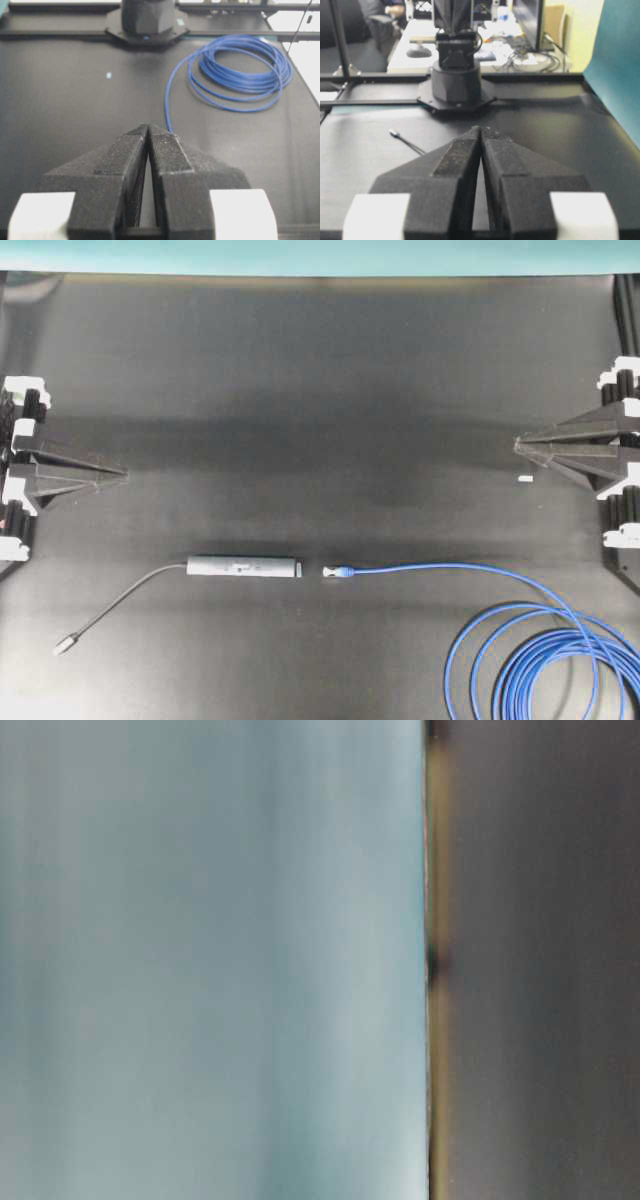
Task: Insert the LAN cable into the hub.
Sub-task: 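Move both open grippers down toward the grey hub and blue plug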
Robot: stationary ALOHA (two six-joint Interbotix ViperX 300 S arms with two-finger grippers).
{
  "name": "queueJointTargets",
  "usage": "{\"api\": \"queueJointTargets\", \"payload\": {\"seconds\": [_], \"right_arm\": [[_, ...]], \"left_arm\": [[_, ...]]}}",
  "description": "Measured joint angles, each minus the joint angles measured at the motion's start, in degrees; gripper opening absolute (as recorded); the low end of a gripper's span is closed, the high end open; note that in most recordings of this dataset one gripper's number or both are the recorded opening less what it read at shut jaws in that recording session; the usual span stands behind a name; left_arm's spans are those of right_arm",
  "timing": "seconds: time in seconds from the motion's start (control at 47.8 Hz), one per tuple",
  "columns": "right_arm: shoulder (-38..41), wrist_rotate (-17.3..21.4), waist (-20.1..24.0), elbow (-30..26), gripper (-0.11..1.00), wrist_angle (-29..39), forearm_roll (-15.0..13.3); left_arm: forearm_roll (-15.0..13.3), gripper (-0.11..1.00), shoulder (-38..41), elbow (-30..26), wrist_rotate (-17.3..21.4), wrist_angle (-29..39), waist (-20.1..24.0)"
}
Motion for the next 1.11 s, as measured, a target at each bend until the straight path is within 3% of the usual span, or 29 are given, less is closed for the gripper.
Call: {"api": "queueJointTargets", "payload": {"seconds": [0.105, 0.23, 0.502, 0.732, 0.878, 0.983, 1.108], "right_arm": [[0.97, 0.44, 0.0, -0.7, 0.0, 1.85, 1.32], [5.01, 2.81, 0.09, -3.25, 0.0, 10.11, 3.34], [17.31, 5.36, 4.39, -9.58, 0.0, 25.75, 3.52], [26.81, 5.45, 6.86, -13.97, 0.0, 30.32, 3.52], [32.08, 5.45, 7.12, -16.79, 0.0, 31.29, 3.52], [34.19, 5.45, 7.12, -17.67, 0.01, 31.29, 3.52], [34.89, 5.45, 6.86, -18.19, 0.14, 30.85, 3.43]], "left_arm": [[1.76, 0.0, 2.37, -0.88, -0.7, 1.23, -1.14], [2.2, 0.0, 6.59, -2.9, -0.7, 5.71, -2.9], [2.29, 0.0, 16.79, -8.0, -0.79, 18.02, -5.54], [2.29, 0.0, 24.26, -11.43, -2.64, 20.65, -6.33], [2.29, 0.0, 27.51, -11.78, -3.43, 16.26, -6.42], [2.29, 0.0, 29.18, -10.02, -4.13, 8.7, -6.42], [2.29, 0.0, 31.11, -6.86, -5.89, -2.2, -6.33]]}}
